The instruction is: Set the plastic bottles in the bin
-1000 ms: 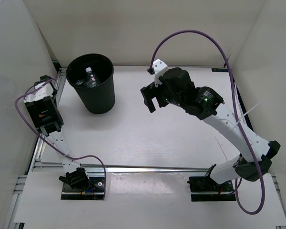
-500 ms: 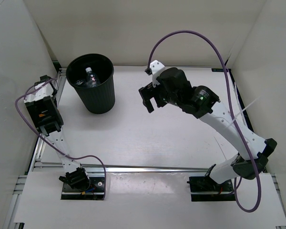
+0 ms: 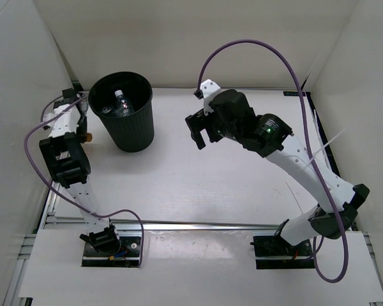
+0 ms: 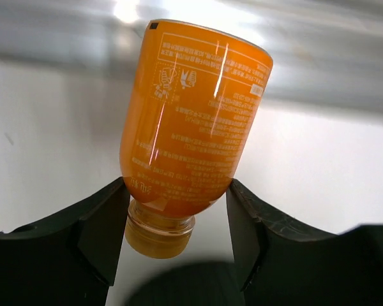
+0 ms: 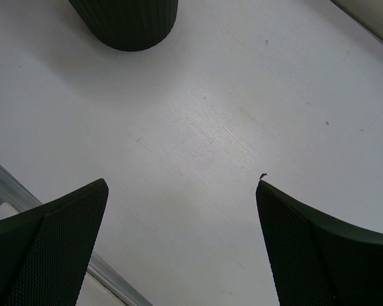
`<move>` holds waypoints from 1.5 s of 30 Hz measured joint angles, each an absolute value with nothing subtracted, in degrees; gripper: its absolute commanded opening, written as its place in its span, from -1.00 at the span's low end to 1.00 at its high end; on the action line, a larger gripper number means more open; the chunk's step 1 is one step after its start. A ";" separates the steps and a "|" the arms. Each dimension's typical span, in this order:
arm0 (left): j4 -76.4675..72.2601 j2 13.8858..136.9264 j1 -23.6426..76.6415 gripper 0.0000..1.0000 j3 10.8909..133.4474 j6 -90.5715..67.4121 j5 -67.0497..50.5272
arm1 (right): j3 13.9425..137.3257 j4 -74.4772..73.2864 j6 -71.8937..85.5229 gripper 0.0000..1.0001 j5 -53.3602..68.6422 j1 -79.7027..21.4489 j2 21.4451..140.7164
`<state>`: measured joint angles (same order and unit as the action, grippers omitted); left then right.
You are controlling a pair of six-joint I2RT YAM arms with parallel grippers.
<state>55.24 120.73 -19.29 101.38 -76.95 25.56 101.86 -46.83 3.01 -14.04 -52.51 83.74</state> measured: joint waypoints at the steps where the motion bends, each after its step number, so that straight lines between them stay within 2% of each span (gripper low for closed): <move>1: 55.16 119.24 -17.74 -0.80 101.43 -76.99 24.97 | 101.93 -46.76 3.14 1.00 -14.37 -52.51 83.74; 8: 54.37 110.41 -8.60 -0.80 104.27 -76.23 23.22 | 101.60 -46.72 5.91 1.00 -16.16 -52.51 82.56; 16: 51.77 103.63 -1.93 -0.80 110.54 -70.46 26.98 | 95.55 -45.98 10.37 1.00 -17.67 -52.51 73.95; 27: 47.99 103.83 6.55 -0.80 115.87 -60.95 27.57 | 88.58 -44.14 14.63 1.00 -19.05 -52.51 68.29; 32: 45.10 103.83 11.29 -0.80 117.40 -56.93 24.12 | 87.07 -43.07 15.49 1.00 -19.57 -52.51 66.48; 34: 44.73 103.83 12.64 -0.63 117.40 -55.68 22.76 | 86.08 -42.92 15.90 1.00 -19.73 -52.51 65.45; 35: 44.66 103.83 13.32 -0.39 117.38 -55.16 22.11 | 85.65 -42.81 16.05 1.00 -19.81 -52.51 65.01; 36: 44.51 103.83 13.87 -0.08 117.36 -54.72 21.41 | 85.23 -42.87 16.10 1.00 -19.84 -52.51 64.64; 38: 43.90 103.68 14.59 0.99 116.46 -53.84 19.94 | 84.68 -42.61 16.14 1.00 -19.94 -52.51 64.23; 45: 43.42 100.49 15.14 1.00 105.65 -52.69 19.68 | 84.47 -42.26 16.84 1.00 -22.48 -52.51 64.12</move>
